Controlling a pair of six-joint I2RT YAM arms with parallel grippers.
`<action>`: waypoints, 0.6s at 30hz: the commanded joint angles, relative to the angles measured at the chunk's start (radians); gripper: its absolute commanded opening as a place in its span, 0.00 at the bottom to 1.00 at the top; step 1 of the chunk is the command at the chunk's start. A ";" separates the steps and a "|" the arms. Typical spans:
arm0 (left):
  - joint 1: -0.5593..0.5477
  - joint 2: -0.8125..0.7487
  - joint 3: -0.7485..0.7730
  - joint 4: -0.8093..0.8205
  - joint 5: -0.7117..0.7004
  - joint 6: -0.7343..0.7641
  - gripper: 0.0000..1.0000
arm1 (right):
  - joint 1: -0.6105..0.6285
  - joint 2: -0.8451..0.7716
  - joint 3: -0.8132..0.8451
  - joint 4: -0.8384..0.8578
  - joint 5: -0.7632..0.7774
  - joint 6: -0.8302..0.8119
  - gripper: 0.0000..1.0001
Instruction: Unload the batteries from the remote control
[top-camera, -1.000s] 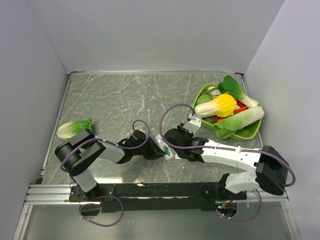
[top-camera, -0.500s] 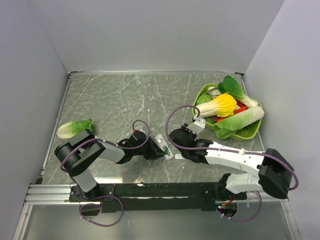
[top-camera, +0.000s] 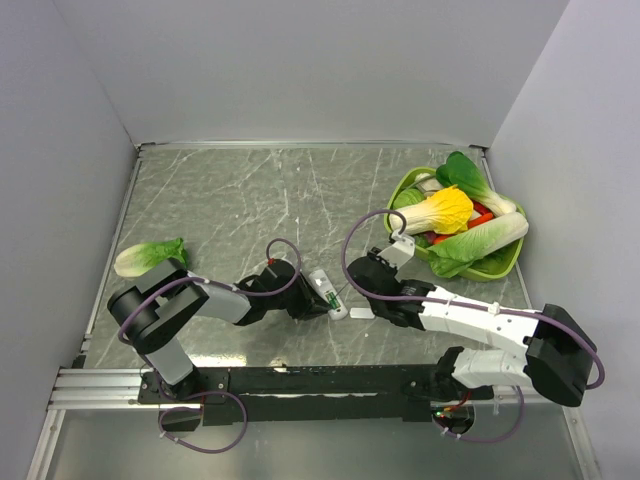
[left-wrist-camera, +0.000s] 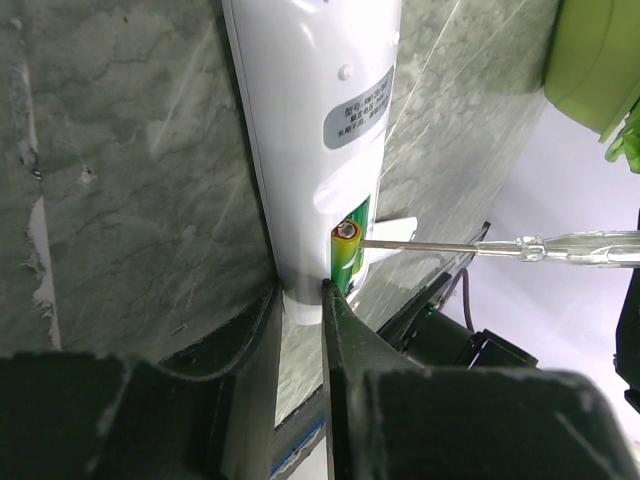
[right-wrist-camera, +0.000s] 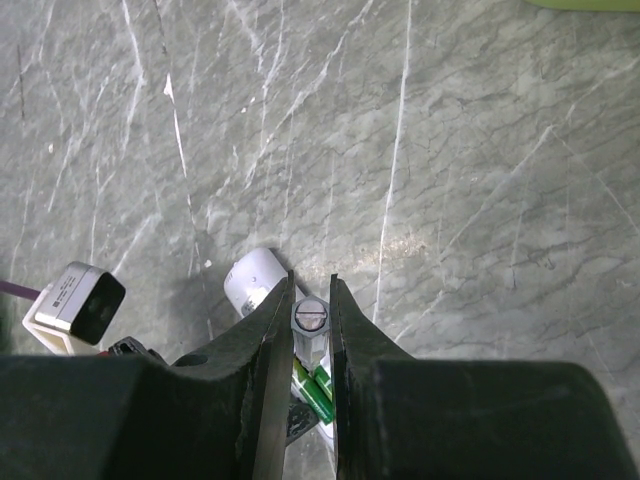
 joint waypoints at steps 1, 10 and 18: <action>-0.063 0.071 0.011 -0.199 -0.046 0.050 0.01 | -0.003 0.008 -0.071 -0.089 -0.210 -0.066 0.00; -0.063 0.079 0.009 -0.202 -0.048 0.053 0.01 | -0.057 -0.022 -0.144 0.007 -0.286 -0.110 0.00; -0.062 0.065 0.017 -0.218 -0.054 0.056 0.01 | -0.068 -0.042 -0.151 0.017 -0.297 -0.129 0.00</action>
